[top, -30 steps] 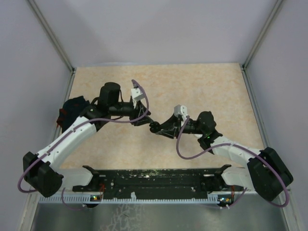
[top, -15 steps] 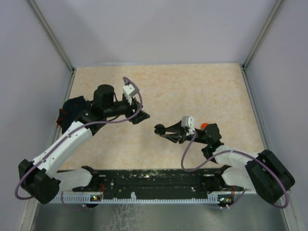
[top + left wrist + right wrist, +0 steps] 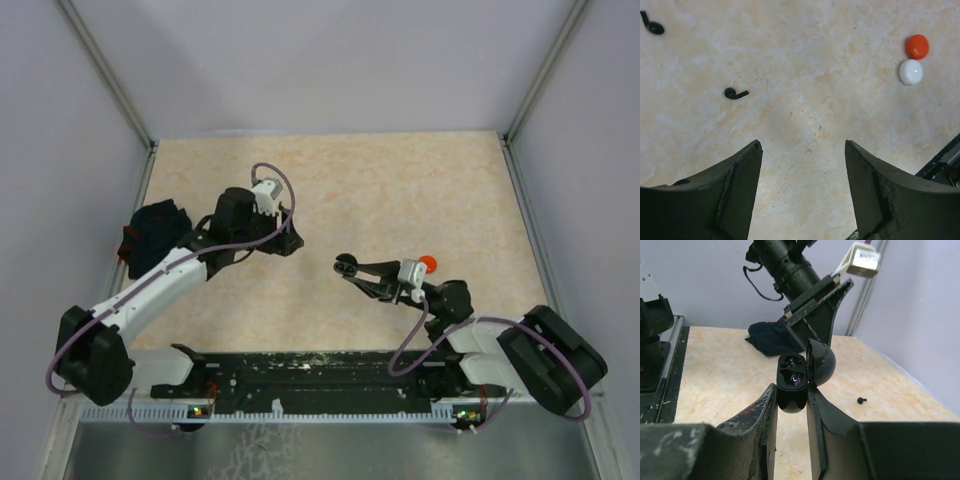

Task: Insert the wireless bluetooth earbuds into the charging case
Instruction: Pick up the earbud from the center of the board.

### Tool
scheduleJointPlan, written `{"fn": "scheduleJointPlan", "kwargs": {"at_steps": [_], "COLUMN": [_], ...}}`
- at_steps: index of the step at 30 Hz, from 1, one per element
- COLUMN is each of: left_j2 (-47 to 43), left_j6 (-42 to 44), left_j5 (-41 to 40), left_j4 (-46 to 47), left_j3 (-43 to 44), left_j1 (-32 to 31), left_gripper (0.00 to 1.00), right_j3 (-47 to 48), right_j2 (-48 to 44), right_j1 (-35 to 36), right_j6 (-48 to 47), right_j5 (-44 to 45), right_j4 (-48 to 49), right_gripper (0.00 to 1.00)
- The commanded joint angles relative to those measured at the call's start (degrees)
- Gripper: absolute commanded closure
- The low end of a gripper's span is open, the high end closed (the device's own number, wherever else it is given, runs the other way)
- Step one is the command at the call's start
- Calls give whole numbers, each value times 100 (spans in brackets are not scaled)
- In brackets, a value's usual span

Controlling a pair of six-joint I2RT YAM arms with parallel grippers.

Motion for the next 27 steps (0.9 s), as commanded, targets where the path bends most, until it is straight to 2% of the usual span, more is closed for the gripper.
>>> {"fn": "scheduleJointPlan", "kwargs": {"at_steps": [1, 11, 20, 27], "left_j2": [423, 1972, 2731, 3259], "left_j6": [-437, -608, -541, -464], "left_j5": [-650, -1531, -1926, -2062], "left_j4": [76, 112, 289, 158], "left_j3": [-91, 490, 865, 1228], "left_j1": [17, 26, 51, 70], "left_gripper": [29, 43, 59, 61], "right_j3": [-52, -91, -87, -65], "right_j2": [73, 352, 472, 552], "right_j1": [8, 8, 13, 8], "right_j6": [-70, -60, -17, -12], "right_j5": [244, 269, 263, 249], "right_j4": [683, 893, 974, 975], "right_gripper": [100, 100, 100, 100]}}
